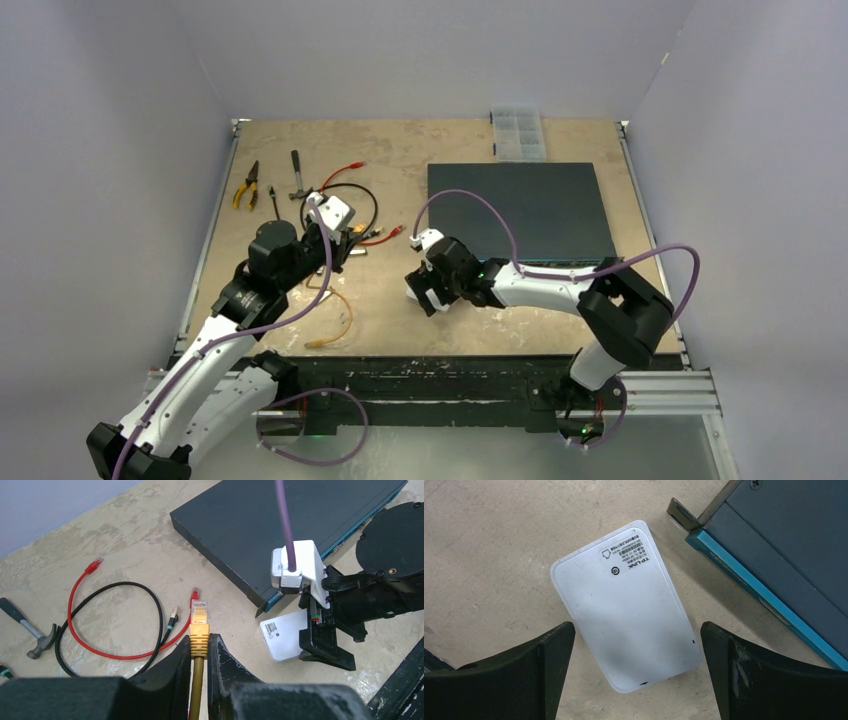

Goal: Insert the plug into the switch port
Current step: Pick up the switch port at the center of the board, then insert the connector into the switch port.

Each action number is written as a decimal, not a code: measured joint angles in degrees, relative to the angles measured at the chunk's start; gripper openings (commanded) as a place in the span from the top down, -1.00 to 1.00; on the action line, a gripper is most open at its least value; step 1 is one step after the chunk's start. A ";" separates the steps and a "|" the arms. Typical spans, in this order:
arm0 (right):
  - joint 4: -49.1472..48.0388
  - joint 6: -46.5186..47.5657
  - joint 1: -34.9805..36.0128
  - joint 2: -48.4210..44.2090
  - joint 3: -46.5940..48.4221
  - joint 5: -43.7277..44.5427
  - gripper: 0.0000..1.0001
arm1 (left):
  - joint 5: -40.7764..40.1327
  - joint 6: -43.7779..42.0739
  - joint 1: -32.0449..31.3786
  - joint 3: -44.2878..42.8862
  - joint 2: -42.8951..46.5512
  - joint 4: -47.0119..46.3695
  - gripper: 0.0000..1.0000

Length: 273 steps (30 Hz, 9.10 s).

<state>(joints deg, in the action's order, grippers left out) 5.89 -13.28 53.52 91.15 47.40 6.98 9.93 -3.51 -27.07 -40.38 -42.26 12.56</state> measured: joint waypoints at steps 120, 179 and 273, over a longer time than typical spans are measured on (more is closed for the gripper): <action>18.91 4.44 -10.43 -17.35 14.69 -14.29 1.00 | 7.85 -11.26 -11.65 -3.23 -13.38 -4.87 1.00; 18.05 5.25 -10.88 -16.65 14.69 -15.61 1.00 | -12.39 -10.54 -21.94 -6.36 -16.24 -3.72 1.00; 17.53 2.64 -10.75 -22.18 7.37 -15.76 1.00 | -12.26 -14.32 -26.75 -5.92 -22.82 -16.37 1.00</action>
<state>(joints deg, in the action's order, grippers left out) 23.42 -10.63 42.76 68.97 54.76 -8.78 -2.33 -17.82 -53.82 -46.30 -65.08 -3.81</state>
